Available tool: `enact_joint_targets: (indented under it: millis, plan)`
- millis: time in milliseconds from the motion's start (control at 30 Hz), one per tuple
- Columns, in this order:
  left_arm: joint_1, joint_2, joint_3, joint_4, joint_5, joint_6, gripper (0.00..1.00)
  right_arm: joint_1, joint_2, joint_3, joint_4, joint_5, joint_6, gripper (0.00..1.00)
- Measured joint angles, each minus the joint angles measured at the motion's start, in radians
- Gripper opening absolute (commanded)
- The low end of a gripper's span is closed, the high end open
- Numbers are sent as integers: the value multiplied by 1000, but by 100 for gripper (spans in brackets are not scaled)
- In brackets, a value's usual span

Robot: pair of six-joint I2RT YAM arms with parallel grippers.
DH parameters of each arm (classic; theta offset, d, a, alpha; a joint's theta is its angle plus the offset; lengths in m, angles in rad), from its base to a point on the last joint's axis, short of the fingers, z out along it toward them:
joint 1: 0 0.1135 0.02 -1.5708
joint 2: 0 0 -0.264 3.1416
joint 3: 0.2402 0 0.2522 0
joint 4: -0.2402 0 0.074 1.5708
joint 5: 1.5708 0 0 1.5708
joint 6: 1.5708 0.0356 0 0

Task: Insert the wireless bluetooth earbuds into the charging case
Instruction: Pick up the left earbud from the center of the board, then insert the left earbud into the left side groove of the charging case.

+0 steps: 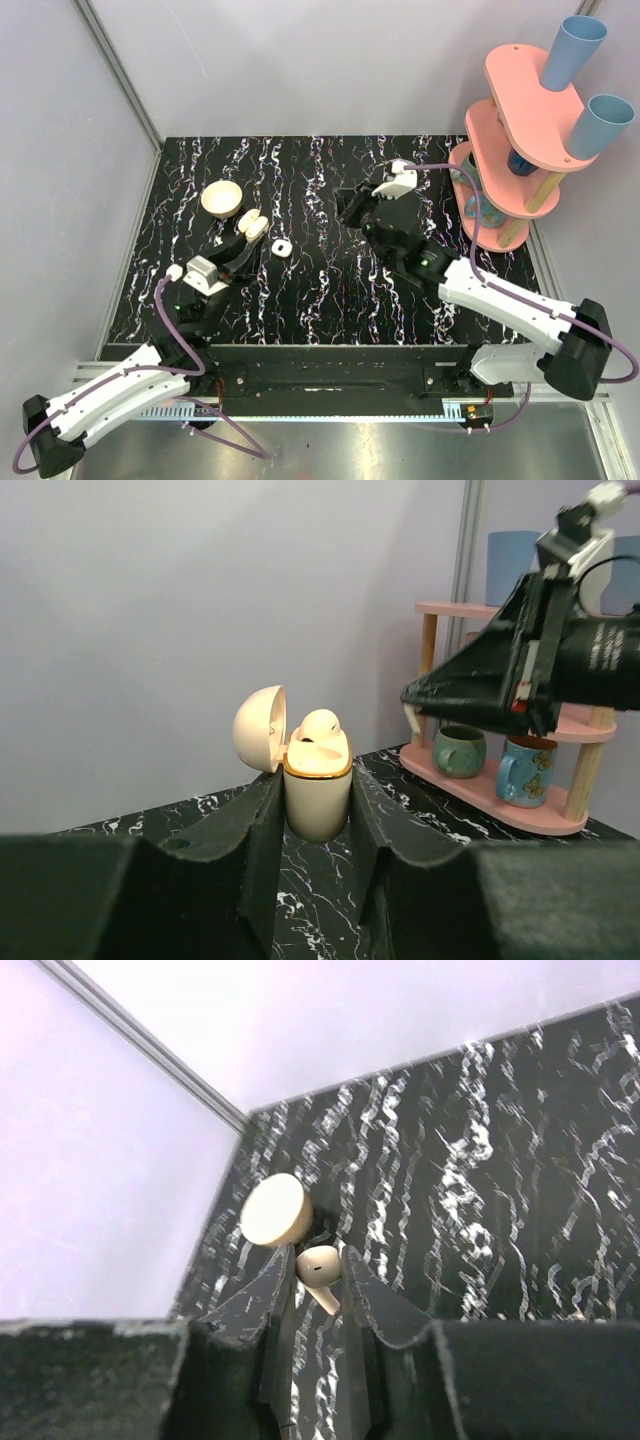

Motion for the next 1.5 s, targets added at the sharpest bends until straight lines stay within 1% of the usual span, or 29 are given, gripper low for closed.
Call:
enact_joint_targets:
  millis: [167,333,500,633,867,1100,1267,1500]
  plan:
    - [0,49,0,63,20,-6,0,26,-76,-69,211,2,-49,0]
    - [0,112,-4,169,50,-8,0,75,-92,-103,412,-28,-100,0]
    - [0,195,-35,291,81,-9,0,129,-86,-119,576,-74,-144,0]
    - [0,250,-52,375,99,-8,0,163,-77,-123,659,-122,-163,0]
    - [0,291,-55,453,112,-8,0,187,-33,-122,682,-210,-158,0]
    - [0,313,-55,471,111,-8,0,214,14,-115,681,-285,-153,0]
    - [0,317,-55,475,111,-8,0,235,34,-97,682,-312,-156,0]
    - [0,315,-55,476,111,-8,0,251,64,-82,673,-312,-163,0]
